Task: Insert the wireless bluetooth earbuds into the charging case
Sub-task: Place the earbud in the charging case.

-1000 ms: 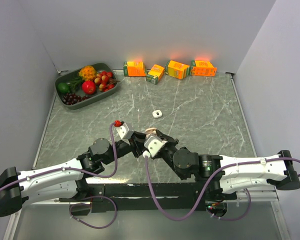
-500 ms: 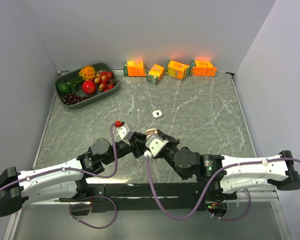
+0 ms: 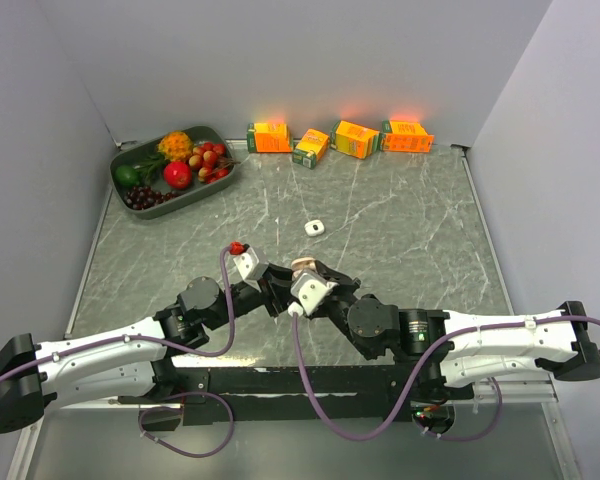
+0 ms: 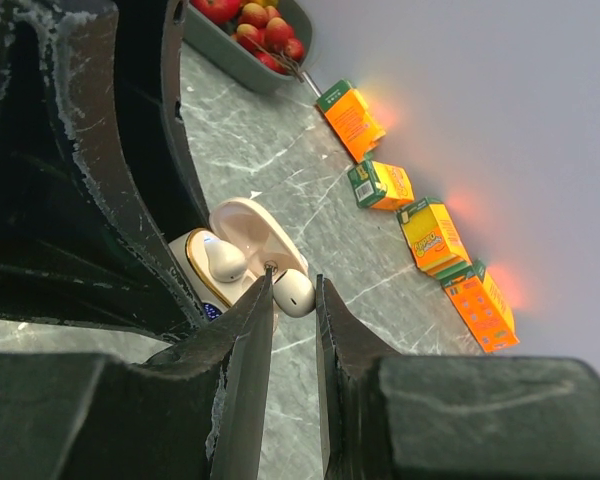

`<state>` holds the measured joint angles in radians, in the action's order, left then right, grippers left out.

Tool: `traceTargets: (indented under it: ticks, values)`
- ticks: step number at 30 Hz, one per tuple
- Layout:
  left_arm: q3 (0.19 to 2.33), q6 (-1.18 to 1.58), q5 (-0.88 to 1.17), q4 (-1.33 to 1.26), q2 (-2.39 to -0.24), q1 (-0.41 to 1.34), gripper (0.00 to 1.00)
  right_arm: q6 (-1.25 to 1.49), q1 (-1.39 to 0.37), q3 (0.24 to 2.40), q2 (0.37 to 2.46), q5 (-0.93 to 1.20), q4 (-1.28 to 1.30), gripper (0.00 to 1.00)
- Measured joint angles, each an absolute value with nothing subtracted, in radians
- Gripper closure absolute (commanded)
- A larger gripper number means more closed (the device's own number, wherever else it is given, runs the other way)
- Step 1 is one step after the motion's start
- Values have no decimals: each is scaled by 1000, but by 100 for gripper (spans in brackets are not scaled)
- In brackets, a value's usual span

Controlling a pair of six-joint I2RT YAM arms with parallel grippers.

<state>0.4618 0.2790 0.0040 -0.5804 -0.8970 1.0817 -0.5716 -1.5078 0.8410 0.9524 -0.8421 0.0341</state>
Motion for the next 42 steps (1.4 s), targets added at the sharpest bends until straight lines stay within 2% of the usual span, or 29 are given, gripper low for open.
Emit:
traceTargets:
  ticks: [11,13,18,24,37,42]
  values:
    - [461,276,13,-579,-896,1083,99,-534,-1508,851,952,-817,83,100]
    - [460,276,14,-579,-896,1084,99,-525,-1507,852,952,-817,89,87]
    - [458,276,15,-579,-894,1084,99,-513,-1508,853,952,-819,92,65]
    - [454,275,9,-595,-888,1083,99,-509,-1508,872,951,-825,93,56]
    - [452,275,3,-625,-885,1083,99,-509,-1508,918,933,-830,97,48]
    - [452,275,3,-625,-885,1083,99,-508,-1508,918,933,-830,99,41]
